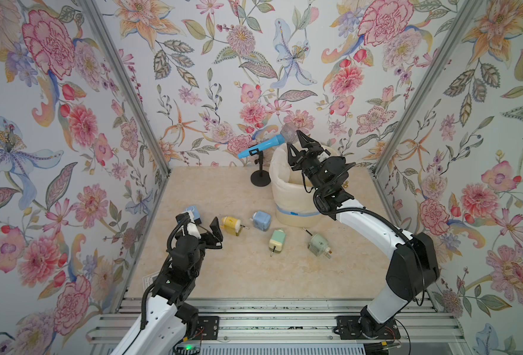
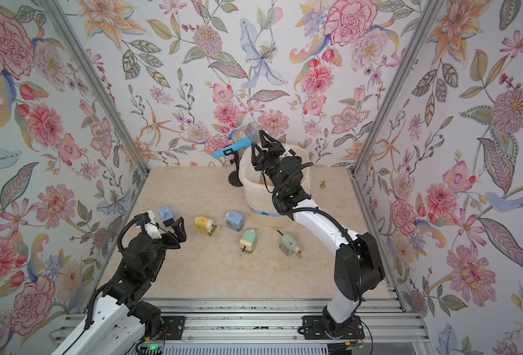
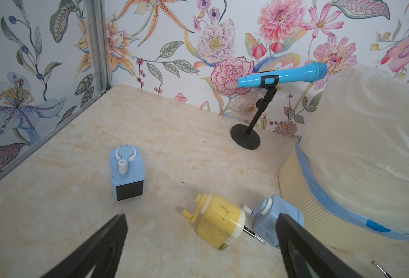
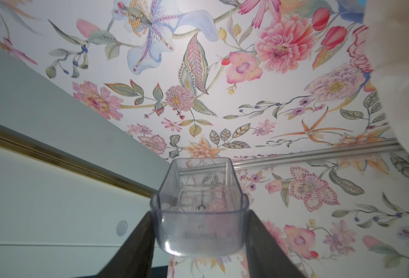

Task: Take out the pencil sharpener tray and clean the shavings
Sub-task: Pour the shavings into the trash bin, then place the container at the center of the board.

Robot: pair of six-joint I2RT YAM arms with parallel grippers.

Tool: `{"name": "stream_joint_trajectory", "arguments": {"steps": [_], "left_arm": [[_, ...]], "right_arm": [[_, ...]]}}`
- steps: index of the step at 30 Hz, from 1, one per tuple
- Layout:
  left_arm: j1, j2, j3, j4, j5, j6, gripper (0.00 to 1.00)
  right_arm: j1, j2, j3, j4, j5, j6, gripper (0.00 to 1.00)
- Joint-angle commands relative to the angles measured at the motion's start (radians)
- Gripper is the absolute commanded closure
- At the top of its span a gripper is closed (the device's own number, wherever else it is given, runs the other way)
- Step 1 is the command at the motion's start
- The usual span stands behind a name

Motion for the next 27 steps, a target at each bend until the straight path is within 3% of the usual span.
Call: {"name": "stream_joint_trajectory", "arguments": {"steps": [1,7,10,16,20,27], "left_arm": [[-0.007,0.006,0.009,0.048,-0.024,0.042,0.00],[-0.007,0.053,-0.011,0.145,-0.014,0.086,0.00],[-0.008,0.094,-0.013,0.195,0.007,0.113,0.00],[-0.007,0.130,-0.034,0.269,-0.036,0.167,0.00],[-0.006,0.159,-0.041,0.308,-0.065,0.197,0.00],[0.024,0.234,-0.043,0.378,-0.046,0.175,0.00]], "right_arm": [[-0.041,-0.043,0.073,0.013,-0.263,-0.207,0.59],[-0.085,-0.150,0.110,-0.317,-0.446,-0.660,0.59],[-0.096,-0.235,0.107,-0.504,-0.442,-0.903,0.59],[-0.126,-0.391,0.090,-0.704,-0.397,-1.238,0.58],[-0.128,-0.474,0.070,-0.834,-0.295,-1.454,0.58],[-0.129,-0.693,-0.148,-0.824,-0.030,-1.759,0.58]]}}
